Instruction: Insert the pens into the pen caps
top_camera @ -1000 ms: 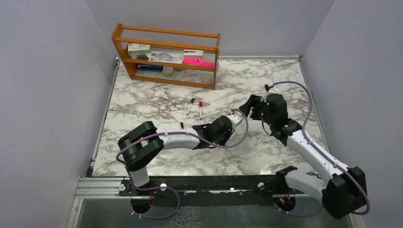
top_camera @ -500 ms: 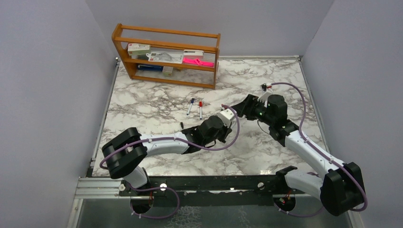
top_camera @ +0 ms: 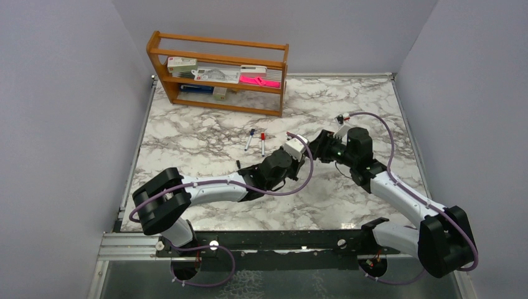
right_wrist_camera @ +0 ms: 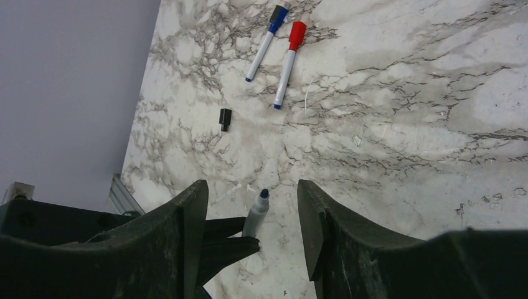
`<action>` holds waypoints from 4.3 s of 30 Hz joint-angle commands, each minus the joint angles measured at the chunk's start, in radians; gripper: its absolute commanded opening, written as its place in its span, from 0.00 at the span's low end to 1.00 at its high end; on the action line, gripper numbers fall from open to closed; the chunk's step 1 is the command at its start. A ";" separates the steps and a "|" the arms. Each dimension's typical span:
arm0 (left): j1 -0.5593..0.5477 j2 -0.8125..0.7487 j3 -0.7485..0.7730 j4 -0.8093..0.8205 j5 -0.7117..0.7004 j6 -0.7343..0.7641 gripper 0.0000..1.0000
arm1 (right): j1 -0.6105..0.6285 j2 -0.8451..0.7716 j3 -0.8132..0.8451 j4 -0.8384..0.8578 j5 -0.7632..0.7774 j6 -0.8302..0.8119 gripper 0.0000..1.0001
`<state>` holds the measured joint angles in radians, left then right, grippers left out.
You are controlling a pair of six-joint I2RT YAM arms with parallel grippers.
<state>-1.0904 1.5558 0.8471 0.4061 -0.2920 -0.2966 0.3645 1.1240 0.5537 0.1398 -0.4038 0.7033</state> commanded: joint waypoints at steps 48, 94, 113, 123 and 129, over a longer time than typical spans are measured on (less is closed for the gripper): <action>0.227 -0.096 -0.377 0.504 0.406 -0.152 0.00 | -0.004 -0.119 0.099 -0.024 0.094 -0.158 0.61; 1.105 -0.640 -0.606 -0.020 0.502 -0.535 0.00 | 0.555 0.974 1.090 -0.624 0.442 -0.455 0.60; 1.112 -0.673 -0.618 -0.079 0.441 -0.498 0.00 | 0.609 1.146 1.285 -0.705 0.532 -0.419 0.52; 1.110 -0.683 -0.618 -0.096 0.433 -0.489 0.00 | 0.620 1.195 1.329 -0.735 0.559 -0.416 0.46; 1.107 -0.682 -0.617 -0.096 0.430 -0.489 0.00 | 0.626 1.200 1.322 -0.740 0.560 -0.415 0.43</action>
<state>0.0139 0.8883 0.2173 0.3130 0.1646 -0.8005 0.9760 2.3058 1.8603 -0.5835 0.1268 0.2810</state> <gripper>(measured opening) 0.087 0.438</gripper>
